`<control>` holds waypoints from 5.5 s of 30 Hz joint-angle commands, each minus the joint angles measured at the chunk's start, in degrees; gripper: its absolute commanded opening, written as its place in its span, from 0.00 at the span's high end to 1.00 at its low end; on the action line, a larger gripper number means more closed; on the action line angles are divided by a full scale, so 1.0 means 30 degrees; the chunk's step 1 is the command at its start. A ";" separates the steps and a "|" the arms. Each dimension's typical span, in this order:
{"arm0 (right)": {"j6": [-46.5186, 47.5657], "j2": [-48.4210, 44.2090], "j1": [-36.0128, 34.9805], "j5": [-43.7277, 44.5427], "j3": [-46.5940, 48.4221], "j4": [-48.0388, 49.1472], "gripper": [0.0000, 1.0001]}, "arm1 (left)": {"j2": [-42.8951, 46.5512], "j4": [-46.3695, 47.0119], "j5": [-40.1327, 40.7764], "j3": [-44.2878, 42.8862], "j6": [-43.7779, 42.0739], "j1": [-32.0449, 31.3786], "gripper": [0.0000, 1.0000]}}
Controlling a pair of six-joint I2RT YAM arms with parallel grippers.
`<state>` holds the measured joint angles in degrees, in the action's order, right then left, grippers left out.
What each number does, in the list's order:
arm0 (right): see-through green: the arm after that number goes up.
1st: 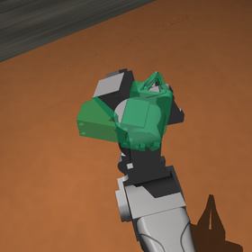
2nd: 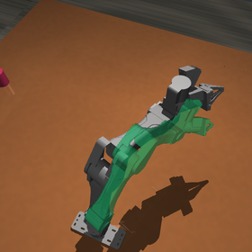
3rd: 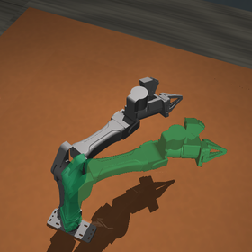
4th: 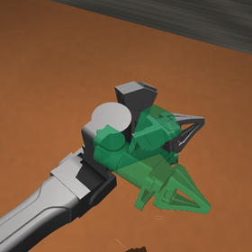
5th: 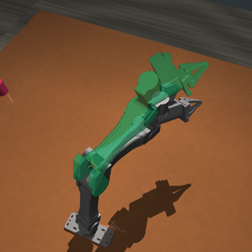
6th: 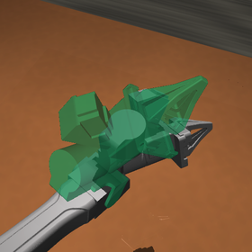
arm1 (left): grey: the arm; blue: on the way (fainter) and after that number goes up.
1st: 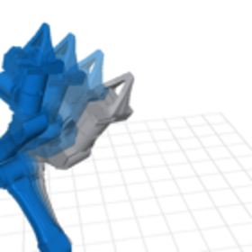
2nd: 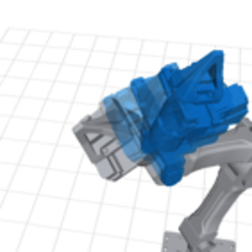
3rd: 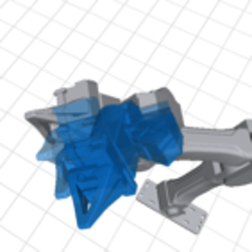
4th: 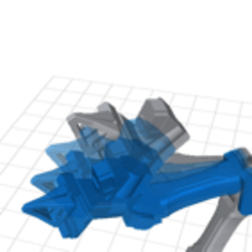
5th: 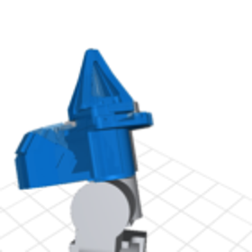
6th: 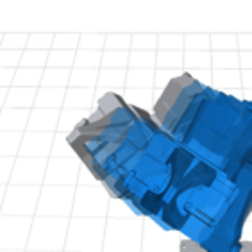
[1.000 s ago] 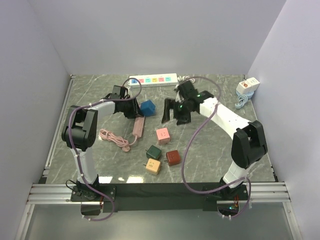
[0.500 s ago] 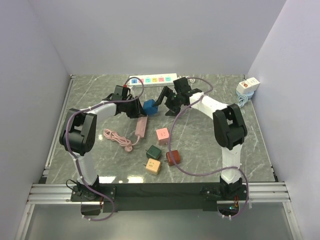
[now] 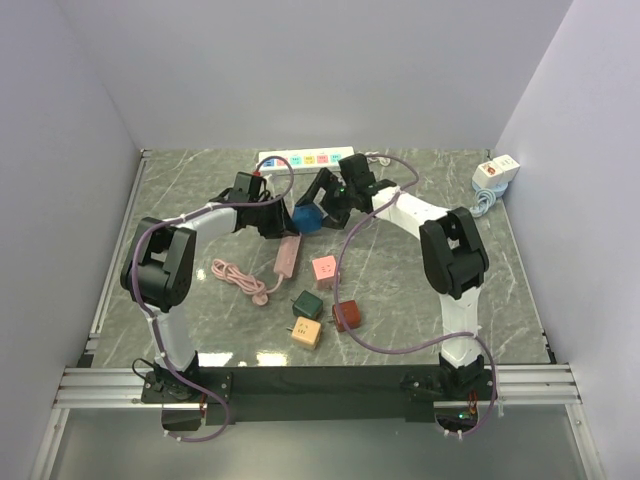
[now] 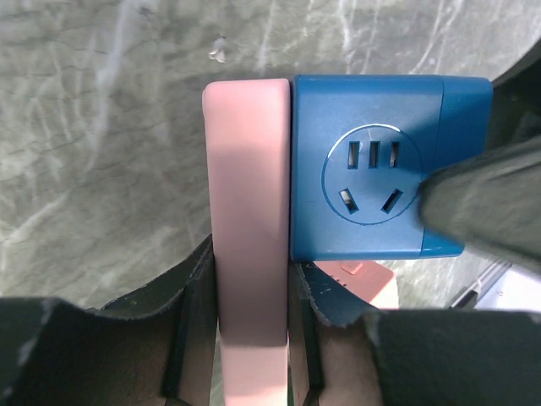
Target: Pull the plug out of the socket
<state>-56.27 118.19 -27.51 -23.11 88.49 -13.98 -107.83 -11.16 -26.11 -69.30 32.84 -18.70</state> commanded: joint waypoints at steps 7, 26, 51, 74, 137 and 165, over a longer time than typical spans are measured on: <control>-0.0170 0.1560 -0.0704 -0.0733 0.1824 0.0352 0.23 | 0.1021 0.1756 -0.1786 -0.0866 0.1270 -0.0124 1.00; 0.6006 0.1763 0.2867 -0.6970 0.5741 -0.6494 1.00 | -0.0384 0.1492 -0.0671 0.0979 0.0040 0.0987 1.00; 0.4071 -0.0557 0.3333 -0.6119 0.2694 -0.5703 1.00 | -0.1117 0.1608 -0.0497 -0.0018 0.0480 0.1808 1.00; 0.4770 -0.3017 0.1929 -0.8633 -0.0353 -0.6314 1.00 | -0.1791 0.0789 -0.0204 -0.1658 0.0509 0.2072 1.00; 0.7009 -1.0949 0.2867 0.5331 -0.6997 -0.9960 0.04 | -0.8469 2.1626 0.4132 -1.0443 2.8813 0.4886 0.99; 0.6804 -0.9486 0.3574 0.3604 -0.5532 -0.9140 0.00 | -1.1283 0.8845 0.7325 -1.2765 2.0223 0.4123 0.99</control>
<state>-35.38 89.10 -17.08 -11.31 68.77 -42.52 -140.11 18.13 -6.13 -109.27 97.91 -5.87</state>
